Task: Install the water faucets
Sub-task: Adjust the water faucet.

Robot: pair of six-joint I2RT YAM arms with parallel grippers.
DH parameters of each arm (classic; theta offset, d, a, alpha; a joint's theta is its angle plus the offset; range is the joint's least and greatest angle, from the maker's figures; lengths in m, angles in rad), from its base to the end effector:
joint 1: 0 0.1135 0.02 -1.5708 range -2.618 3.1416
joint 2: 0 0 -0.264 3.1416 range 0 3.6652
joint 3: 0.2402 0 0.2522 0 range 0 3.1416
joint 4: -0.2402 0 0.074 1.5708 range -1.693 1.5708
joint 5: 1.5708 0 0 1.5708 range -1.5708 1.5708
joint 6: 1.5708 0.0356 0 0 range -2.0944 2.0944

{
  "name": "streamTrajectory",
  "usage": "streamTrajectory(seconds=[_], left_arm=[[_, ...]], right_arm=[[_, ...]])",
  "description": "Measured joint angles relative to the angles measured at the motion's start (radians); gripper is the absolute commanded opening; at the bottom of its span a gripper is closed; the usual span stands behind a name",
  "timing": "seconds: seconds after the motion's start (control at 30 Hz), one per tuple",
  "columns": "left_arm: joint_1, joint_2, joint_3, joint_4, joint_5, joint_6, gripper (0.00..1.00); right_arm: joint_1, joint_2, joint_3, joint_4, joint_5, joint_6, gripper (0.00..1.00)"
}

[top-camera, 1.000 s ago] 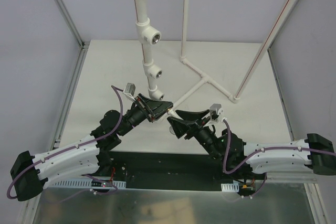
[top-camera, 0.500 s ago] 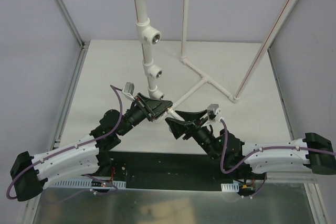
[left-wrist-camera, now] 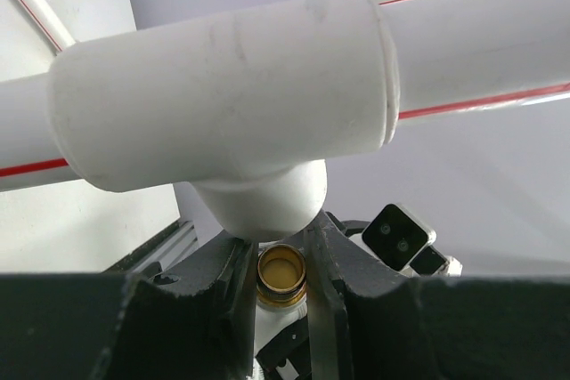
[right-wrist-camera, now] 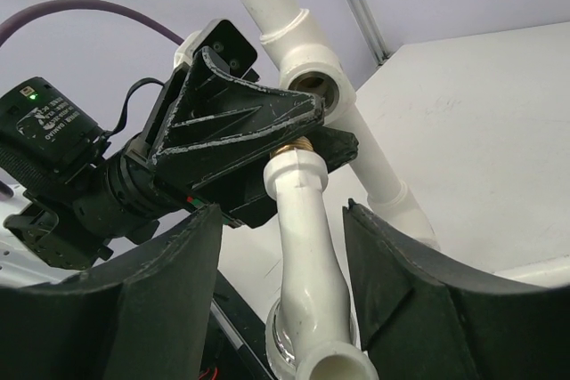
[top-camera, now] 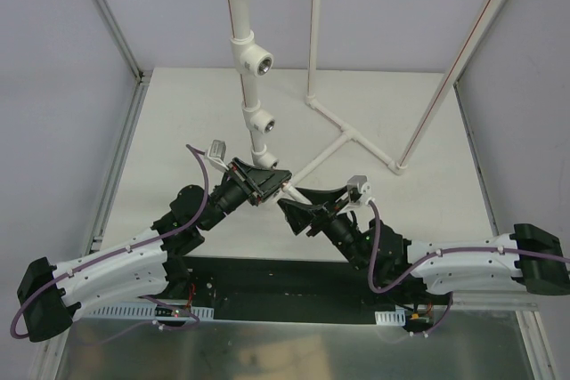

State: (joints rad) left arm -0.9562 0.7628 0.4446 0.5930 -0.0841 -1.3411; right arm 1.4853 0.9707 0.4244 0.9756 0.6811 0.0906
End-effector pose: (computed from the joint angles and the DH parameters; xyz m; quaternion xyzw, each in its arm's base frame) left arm 0.1097 -0.1502 0.3060 -0.1482 0.5855 -0.7163 0.3495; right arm 0.0397 0.2012 0.2977 -0.1116 0.5709 0.4350 0.6873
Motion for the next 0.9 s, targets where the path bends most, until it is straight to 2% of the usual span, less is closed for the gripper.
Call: streamTrajectory(seconds=[0.1, 0.17, 0.27, 0.33, 0.37, 0.4, 0.47, 0.5, 0.53, 0.67, 0.9], left_arm=[[0.000, 0.000, 0.000, 0.000, -0.006, 0.000, 0.00], [0.000, 0.000, 0.000, 0.000, -0.008, 0.000, 0.00], [0.000, -0.003, 0.000, 0.000, -0.014, -0.002, 0.00], [-0.001, -0.005, 0.000, 0.002, -0.017, -0.001, 0.00], [-0.002, -0.006, 0.000, 0.001, -0.021, -0.001, 0.00], [-0.007, -0.006, 0.000, 0.002, -0.026, -0.001, 0.00], [-0.012, -0.006, 0.000, 0.007, -0.033, -0.003, 0.00], [-0.013, -0.007, 0.000, 0.011, -0.035, -0.003, 0.00], [-0.013, -0.008, 0.000, 0.014, -0.037, -0.004, 0.00], [-0.020, -0.017, -0.003, 0.034, -0.050, -0.008, 0.00], [-0.024, -0.019, -0.015, 0.085, -0.071, -0.017, 0.00]], right_arm=[[0.000, 0.013, 0.006, 0.000, 0.006, 0.003, 0.54], [0.000, 0.019, 0.009, 0.001, 0.010, 0.003, 0.40], [0.000, 0.026, 0.010, 0.001, 0.019, 0.002, 0.13], [0.000, 0.029, 0.010, 0.006, 0.027, 0.000, 0.01], [0.000, 0.031, 0.010, 0.012, 0.029, 0.001, 0.02], [0.001, 0.032, 0.010, 0.018, 0.030, 0.002, 0.06], [0.002, 0.032, 0.008, 0.027, 0.035, 0.000, 0.38], [0.002, 0.032, 0.008, 0.032, 0.037, 0.000, 0.48], [0.002, 0.032, 0.007, 0.039, 0.038, -0.002, 0.51], [-0.001, 0.031, 0.003, 0.090, 0.045, 0.002, 0.55], [-0.002, 0.039, -0.002, 0.168, 0.040, -0.006, 0.55]])
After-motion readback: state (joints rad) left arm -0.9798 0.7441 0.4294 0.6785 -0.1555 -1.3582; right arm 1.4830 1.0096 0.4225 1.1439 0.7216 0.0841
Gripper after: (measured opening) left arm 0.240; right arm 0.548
